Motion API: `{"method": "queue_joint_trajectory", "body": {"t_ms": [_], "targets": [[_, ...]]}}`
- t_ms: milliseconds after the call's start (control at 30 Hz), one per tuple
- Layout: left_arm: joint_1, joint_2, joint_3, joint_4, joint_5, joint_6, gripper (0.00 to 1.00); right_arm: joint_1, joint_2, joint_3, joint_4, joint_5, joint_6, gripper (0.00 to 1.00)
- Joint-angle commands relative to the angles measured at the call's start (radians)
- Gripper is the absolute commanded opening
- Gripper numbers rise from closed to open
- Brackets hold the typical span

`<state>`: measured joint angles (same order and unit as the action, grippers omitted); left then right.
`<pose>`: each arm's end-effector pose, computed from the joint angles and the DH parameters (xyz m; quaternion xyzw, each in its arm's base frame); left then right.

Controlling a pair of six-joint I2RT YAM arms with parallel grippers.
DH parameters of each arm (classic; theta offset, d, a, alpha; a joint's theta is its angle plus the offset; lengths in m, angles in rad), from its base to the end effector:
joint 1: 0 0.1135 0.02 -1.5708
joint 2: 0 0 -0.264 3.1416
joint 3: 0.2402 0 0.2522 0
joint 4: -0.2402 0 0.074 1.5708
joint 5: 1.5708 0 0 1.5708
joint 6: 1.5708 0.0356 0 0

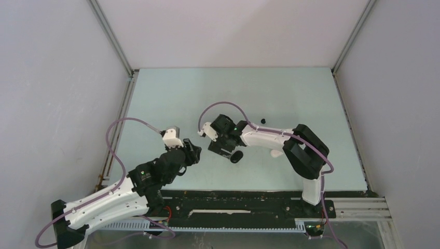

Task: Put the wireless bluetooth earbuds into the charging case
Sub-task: Pick up the charging case at the center of the board.

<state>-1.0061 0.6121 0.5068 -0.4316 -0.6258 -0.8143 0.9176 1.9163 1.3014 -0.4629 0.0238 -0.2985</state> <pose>0.0937 -0.1090 0.2465 -0.0722 0.8379 -0.2071 0.4998 0.2413 0.3139 0.1731 -0.5516 0.7976 0.0633 0.2359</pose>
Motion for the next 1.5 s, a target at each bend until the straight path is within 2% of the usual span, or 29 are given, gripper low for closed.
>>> {"method": "queue_joint_trajectory", "body": {"t_ms": [0, 467, 700, 1000, 1167, 1300, 1467], "targets": [[-0.003, 0.030, 0.013, 0.051, -0.023, 0.003, 0.57, 0.013, -0.030, -0.027, -0.025, 0.118, 0.014, 0.79], [-0.003, 0.048, 0.000, 0.093, -0.009, 0.030, 0.57, -0.054, -0.164, -0.149, -0.155, 0.101, 0.033, 0.80], [-0.003, 0.077, 0.000, 0.130, 0.008, 0.054, 0.57, -0.078, -0.242, -0.209, -0.205, 0.015, 0.055, 0.81], [-0.002, 0.122, 0.017, 0.173, 0.026, 0.101, 0.57, -0.151, -0.255, -0.254, -0.222, -0.085, 0.057, 0.69], [-0.003, 0.133, 0.022, 0.177, 0.055, 0.104, 0.57, -0.156, -0.262, -0.258, -0.200, -0.193, 0.070, 0.72], [-0.003, 0.131, 0.022, 0.173, 0.070, 0.117, 0.57, -0.141, -0.240, -0.258, -0.182, -0.165, 0.060, 0.72], [-0.002, 0.124, 0.025, 0.196, 0.104, 0.164, 0.57, -0.151, -0.208, -0.268, -0.170, -0.113, 0.055, 0.64]]}}
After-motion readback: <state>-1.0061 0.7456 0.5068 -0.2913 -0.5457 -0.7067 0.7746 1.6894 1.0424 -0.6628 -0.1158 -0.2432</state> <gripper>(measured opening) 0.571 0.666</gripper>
